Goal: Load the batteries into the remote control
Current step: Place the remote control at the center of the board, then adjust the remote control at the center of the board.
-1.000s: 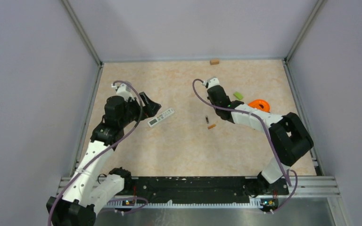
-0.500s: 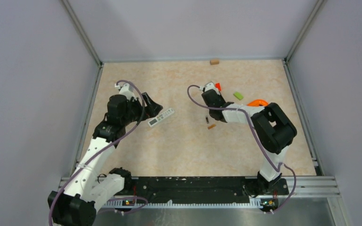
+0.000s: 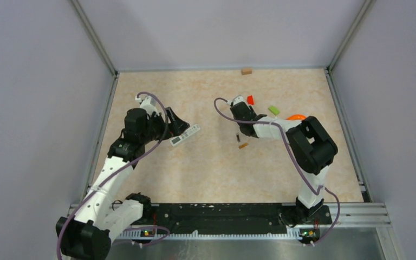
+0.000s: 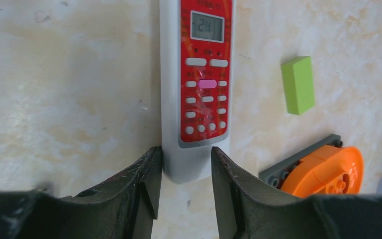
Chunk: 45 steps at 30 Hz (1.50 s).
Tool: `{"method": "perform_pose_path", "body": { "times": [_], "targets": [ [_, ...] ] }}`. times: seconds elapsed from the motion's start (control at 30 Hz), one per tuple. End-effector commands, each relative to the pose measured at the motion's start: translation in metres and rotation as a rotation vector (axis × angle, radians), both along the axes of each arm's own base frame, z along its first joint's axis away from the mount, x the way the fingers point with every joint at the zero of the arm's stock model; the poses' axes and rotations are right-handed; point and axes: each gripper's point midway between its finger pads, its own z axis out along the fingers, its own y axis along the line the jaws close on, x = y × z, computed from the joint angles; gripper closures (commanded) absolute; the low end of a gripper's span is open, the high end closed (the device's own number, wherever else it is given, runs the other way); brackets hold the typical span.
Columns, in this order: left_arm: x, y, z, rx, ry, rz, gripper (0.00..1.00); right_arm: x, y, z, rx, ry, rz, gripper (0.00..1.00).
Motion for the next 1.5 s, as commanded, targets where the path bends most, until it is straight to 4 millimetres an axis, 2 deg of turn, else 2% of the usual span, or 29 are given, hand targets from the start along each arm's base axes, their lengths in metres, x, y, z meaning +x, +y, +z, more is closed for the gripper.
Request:
{"method": "perform_pose_path", "body": {
  "times": [0.0,0.17,0.27,0.3,0.4,0.5,0.57,0.63,0.77,0.87,0.93,1.07,1.27,1.37,1.47],
  "targets": [
    [0.003,-0.006,0.018,-0.033,-0.071,-0.032,0.01,-0.001,0.026,0.021,0.157,0.033,0.050,0.57],
    [0.008,-0.002,0.016,-0.018,-0.063,-0.005,0.01,-0.015,0.042,0.035,0.285,0.072,0.078,0.54],
    [0.013,0.003,0.005,-0.008,-0.026,0.037,0.01,-0.023,0.057,0.053,0.405,0.070,0.101,0.42],
    [0.015,0.006,-0.002,-0.002,-0.004,0.061,0.01,-0.024,0.066,0.063,0.466,0.063,0.118,0.39],
    [0.021,0.018,-0.027,0.024,0.087,0.166,0.01,-0.030,0.102,0.072,0.662,0.103,0.172,0.38],
    [0.024,0.027,-0.051,0.034,0.176,0.245,0.01,-0.033,0.149,0.070,0.868,0.213,0.218,0.45],
    [0.024,0.038,-0.070,0.041,0.231,0.335,0.01,-0.028,0.175,0.066,0.943,0.248,0.239,0.45],
    [0.019,0.051,-0.090,0.056,0.282,0.427,0.01,-0.016,0.197,0.070,0.987,0.202,0.256,0.42],
    [0.005,0.056,-0.120,0.036,0.347,0.477,0.01,0.011,0.229,0.065,1.090,0.181,0.218,0.40],
    [0.000,0.053,-0.127,0.018,0.364,0.469,0.01,0.024,0.250,0.053,1.169,0.207,0.199,0.46],
    [-0.004,0.057,-0.134,0.028,0.386,0.489,0.01,0.025,0.262,0.038,1.199,0.255,0.204,0.56],
    [-0.009,0.061,-0.146,0.036,0.411,0.511,0.01,0.017,0.273,0.020,1.191,0.319,0.242,0.65],
    [-0.002,0.056,-0.143,0.012,0.377,0.475,0.08,-0.032,0.293,0.007,1.208,0.468,0.517,0.71],
    [0.000,0.057,-0.145,0.021,0.375,0.479,0.20,-0.048,0.289,0.001,1.169,0.510,0.567,0.78],
    [0.001,0.061,-0.148,0.039,0.373,0.495,0.25,-0.063,0.275,-0.002,1.128,0.527,0.577,0.79]
  ]
}}
